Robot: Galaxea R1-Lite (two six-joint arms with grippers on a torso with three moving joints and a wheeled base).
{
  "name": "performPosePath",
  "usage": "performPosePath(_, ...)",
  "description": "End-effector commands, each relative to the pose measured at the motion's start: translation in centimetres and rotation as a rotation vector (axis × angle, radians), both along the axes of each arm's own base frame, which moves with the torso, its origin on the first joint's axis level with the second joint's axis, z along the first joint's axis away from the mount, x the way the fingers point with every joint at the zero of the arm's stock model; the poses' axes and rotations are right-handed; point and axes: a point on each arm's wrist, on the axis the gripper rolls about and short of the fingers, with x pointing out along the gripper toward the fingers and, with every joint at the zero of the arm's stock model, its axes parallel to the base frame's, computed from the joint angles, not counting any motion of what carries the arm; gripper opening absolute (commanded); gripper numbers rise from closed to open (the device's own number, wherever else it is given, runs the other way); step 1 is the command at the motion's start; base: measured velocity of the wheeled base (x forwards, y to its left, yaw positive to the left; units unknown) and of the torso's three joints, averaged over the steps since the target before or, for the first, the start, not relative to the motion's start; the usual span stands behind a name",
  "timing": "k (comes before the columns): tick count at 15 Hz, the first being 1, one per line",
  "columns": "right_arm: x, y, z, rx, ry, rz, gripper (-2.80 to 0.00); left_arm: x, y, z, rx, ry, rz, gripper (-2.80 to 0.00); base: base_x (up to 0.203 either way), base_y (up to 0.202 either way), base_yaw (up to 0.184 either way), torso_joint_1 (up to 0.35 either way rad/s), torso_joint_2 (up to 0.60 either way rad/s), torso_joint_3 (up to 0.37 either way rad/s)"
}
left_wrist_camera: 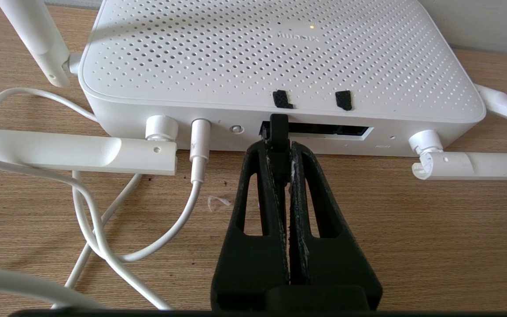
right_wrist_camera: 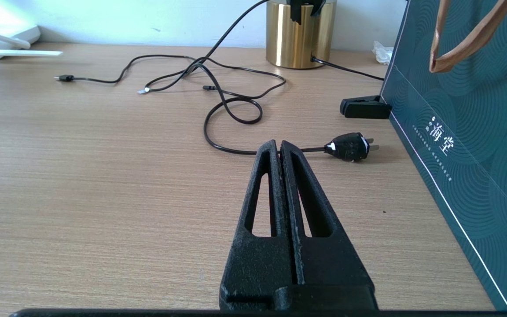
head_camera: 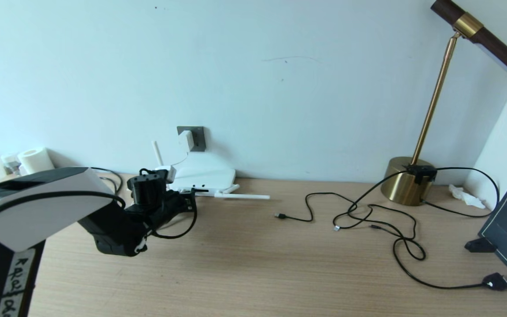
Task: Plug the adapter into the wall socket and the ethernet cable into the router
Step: Plug cable into router interface
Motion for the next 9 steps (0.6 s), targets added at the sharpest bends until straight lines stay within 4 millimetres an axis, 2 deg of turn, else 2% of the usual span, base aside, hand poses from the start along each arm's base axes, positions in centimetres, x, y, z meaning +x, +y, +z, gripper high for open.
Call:
performPosePath(1,0.09,0.00,-0.34,0.000,0.012,-0.001,-2.80,0.04,0.03,0.02,-0.002,-0.006,0.003,-2.80,0.000,0.000,0.000,0.000,0.00,0.000)
performPosePath(3,0.09,0.00,-0.34,0.000,0.012,-0.001,-2.80,0.01,0.03,0.06,-0.004,-0.007,0.003,-2.80,0.000,0.000,0.000,0.000,0.00,0.000)
performPosePath(4,0.08,0.00,-0.30,0.000,0.010,-0.001,-2.80,0.00,-0.03,0.13,-0.009,-0.007,0.003,0.00,0.000,0.000,0.000,0.000,0.00,0.000)
performPosePath(9,0.09,0.00,-0.33,0.000,0.011,-0.001,-2.80,-0.19,0.00,0.09,-0.019,-0.004,0.004,0.00,0.000,0.000,0.000,0.000,0.00,0.000)
